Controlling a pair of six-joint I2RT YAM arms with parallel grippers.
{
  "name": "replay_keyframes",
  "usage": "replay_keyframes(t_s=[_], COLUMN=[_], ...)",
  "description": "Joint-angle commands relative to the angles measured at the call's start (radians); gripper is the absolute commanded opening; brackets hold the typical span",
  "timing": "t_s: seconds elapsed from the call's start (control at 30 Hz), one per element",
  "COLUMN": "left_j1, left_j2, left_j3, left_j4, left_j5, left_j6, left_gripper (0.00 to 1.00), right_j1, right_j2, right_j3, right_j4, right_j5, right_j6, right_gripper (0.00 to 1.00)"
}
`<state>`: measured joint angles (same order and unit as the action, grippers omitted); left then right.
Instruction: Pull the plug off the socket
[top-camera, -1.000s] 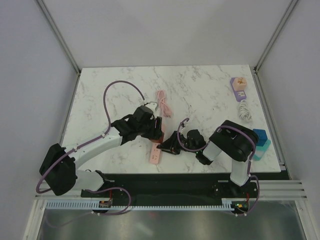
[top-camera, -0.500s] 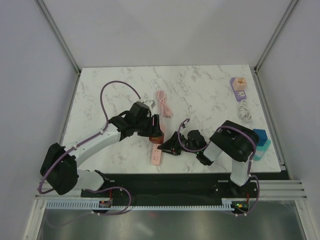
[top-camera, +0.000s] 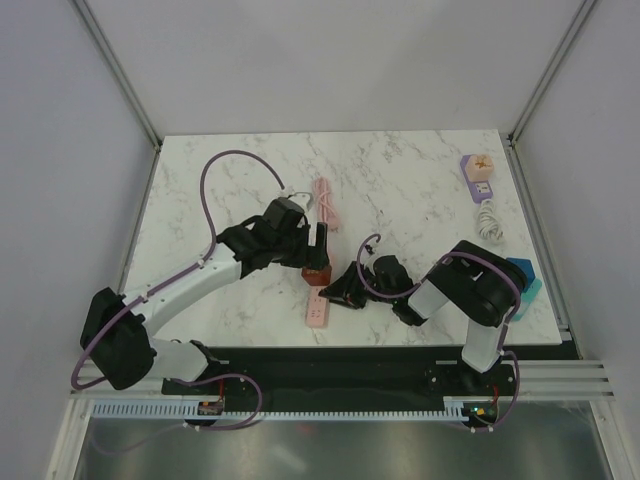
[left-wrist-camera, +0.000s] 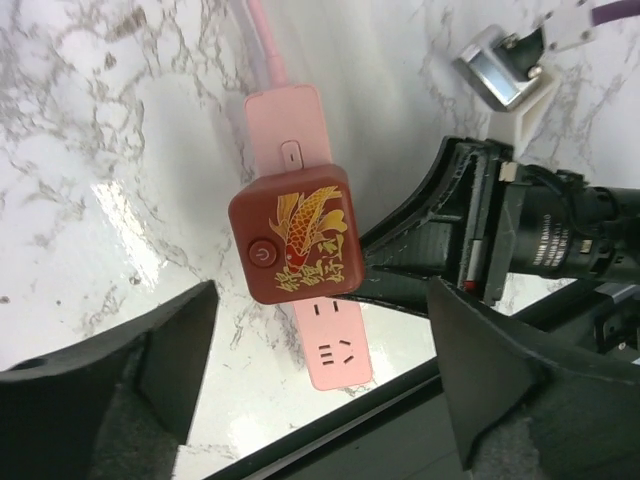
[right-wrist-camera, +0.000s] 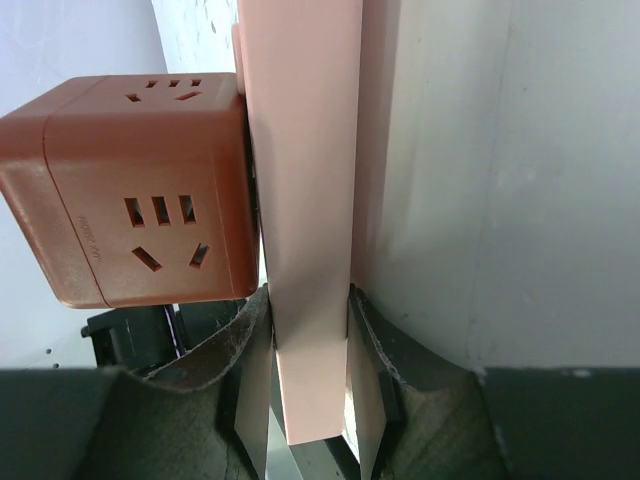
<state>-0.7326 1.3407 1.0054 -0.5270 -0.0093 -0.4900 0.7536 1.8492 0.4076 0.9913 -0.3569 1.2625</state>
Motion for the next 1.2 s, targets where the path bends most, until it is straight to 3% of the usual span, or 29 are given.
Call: replay_keyframes(t_s=[0.0, 0.2, 0.4, 0.67, 0.9, 1.07, 1.17], left_j1=[-0.007, -0.007, -0.007, -0.007, -0.007, -0.005, -0.005], left_j2=[-0.028, 0.092, 0.175, 0.236, 0.281, 0.288, 0.235], left_j3=[0.093, 0.130, 0.137, 0.124, 0.114, 0.095, 0.081], left_j4=[-0.016, -0.044, -0.077, 0.001, 0.015, 0.018, 0.031], left_j5=[-0.049, -0.006, -0.083, 0.063, 0.095, 0.109, 0.111], left_j6=[0.053, 0.062, 0.062, 0.053, 0.050, 0.051, 0.064], left_gripper=[0.95, 1.00, 1.00, 0.93, 0.57, 0.44, 0.06], right_j1=[-0.019, -0.019, -0.020, -0.019, -0.019, -0.017, -0.019], right_j2=[0.015, 0.010, 0.010, 0.016, 0.015, 0.008, -0.011], right_j3=[-0.004, -0.004, -0.004, -0.007, -0.007, -0.006, 0.000], right_j4=[-0.212, -0.218, -0.209, -0.186, -0.181, -0.186, -0.229], right_j5=[0.122, 0.118, 0.105, 0.098, 0.098, 0.108, 0.125], right_j6=[-0.054, -0.069, -0.074, -0.072, -0.078, -0.089, -0.112], right_gripper=[0.00, 0.00, 0.00, 0.00, 0.00, 0.00, 0.00])
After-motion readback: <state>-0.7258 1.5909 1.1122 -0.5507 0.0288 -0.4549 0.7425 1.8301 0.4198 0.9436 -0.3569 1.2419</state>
